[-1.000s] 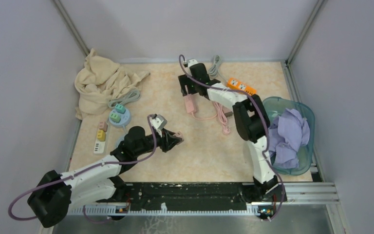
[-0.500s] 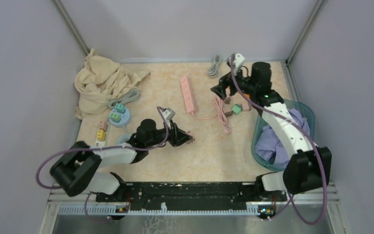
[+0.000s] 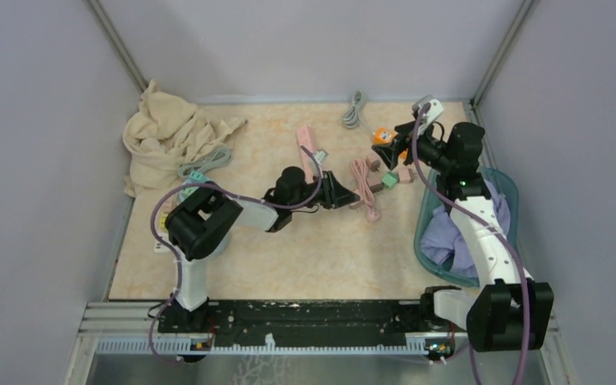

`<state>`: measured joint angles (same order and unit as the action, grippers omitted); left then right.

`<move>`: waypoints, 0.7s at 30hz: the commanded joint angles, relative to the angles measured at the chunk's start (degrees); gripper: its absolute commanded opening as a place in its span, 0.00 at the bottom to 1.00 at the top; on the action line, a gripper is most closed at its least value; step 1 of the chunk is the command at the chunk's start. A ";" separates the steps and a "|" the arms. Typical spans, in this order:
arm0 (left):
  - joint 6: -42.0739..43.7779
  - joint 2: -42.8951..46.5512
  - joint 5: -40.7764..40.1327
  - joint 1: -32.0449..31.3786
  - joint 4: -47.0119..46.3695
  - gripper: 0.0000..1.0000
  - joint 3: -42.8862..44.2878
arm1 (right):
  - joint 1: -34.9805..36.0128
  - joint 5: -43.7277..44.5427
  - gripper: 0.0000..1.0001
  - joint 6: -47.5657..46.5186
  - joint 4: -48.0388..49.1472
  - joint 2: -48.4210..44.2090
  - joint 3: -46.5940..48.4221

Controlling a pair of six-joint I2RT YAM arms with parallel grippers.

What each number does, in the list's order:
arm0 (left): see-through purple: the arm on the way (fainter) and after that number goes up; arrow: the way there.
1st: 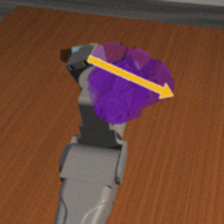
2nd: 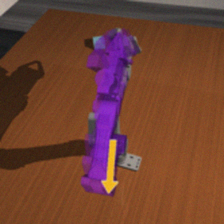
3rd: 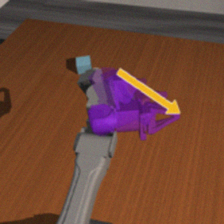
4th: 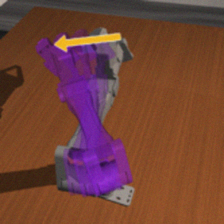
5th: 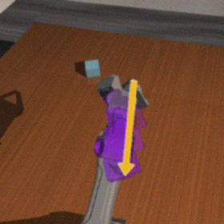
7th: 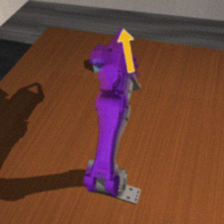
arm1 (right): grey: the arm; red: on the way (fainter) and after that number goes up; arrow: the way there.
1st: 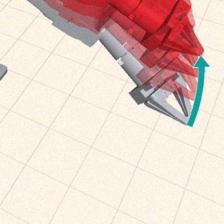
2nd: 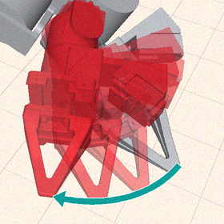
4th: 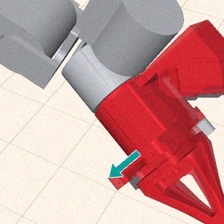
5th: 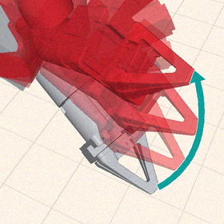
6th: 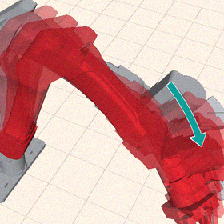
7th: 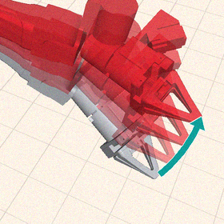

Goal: Pull the plug off the socket
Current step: Place the plug at the center of the board.

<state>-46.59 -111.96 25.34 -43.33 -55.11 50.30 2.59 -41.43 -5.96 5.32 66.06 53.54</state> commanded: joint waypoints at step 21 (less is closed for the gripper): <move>-8.01 -24.09 -25.83 -9.95 57.62 0.19 56.90 | -3.83 20.93 0.87 9.62 10.73 -4.67 -2.02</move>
<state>-51.48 -134.21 1.26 -53.12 -5.98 102.76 -0.93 -22.35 2.46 12.12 63.35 51.70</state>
